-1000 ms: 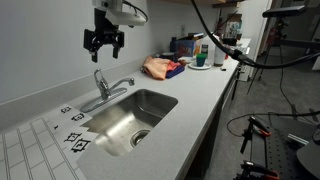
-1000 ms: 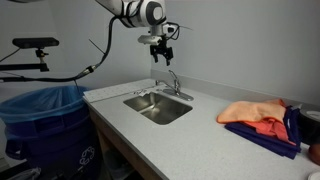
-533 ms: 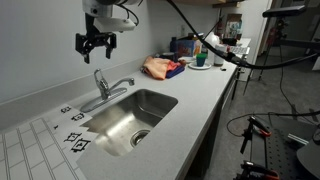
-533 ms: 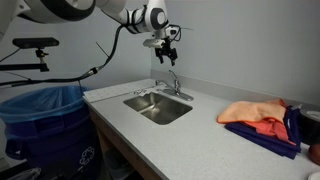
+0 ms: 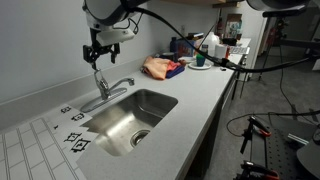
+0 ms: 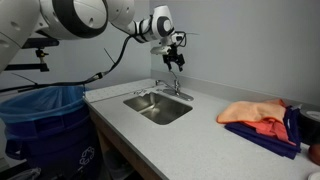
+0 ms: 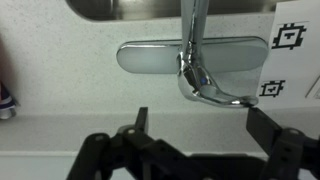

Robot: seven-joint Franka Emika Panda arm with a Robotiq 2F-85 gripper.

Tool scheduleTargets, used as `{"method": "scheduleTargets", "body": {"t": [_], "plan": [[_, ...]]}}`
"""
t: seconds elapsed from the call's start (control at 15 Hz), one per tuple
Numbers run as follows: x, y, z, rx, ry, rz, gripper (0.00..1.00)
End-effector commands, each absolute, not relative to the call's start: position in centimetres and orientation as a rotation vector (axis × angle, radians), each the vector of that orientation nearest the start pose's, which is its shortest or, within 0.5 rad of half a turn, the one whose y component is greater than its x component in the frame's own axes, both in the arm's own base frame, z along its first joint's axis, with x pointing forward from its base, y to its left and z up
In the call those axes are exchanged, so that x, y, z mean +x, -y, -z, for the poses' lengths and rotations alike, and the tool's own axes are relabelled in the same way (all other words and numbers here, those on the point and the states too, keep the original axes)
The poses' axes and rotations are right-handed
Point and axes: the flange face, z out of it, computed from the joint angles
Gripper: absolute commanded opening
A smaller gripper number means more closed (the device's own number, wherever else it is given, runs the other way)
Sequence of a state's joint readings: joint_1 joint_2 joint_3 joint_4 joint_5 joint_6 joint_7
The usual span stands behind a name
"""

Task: Turn the faucet downwards

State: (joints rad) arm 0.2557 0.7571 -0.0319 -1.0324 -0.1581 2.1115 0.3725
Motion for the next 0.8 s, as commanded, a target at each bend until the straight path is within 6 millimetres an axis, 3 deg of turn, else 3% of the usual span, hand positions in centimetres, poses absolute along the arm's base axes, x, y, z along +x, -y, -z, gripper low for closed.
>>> {"method": "scheduleTargets", "body": {"t": [0.0, 0.27, 0.73], "plan": [[77.3, -18.2, -41.1, -3.21, -0.152, 0.488, 1.0], [76.5, -18.2, -39.9, -3.243, -0.149, 0.348, 1.0], [75.8, -16.5, -38.8, -3.298, -0.195, 0.217, 1.0]]}}
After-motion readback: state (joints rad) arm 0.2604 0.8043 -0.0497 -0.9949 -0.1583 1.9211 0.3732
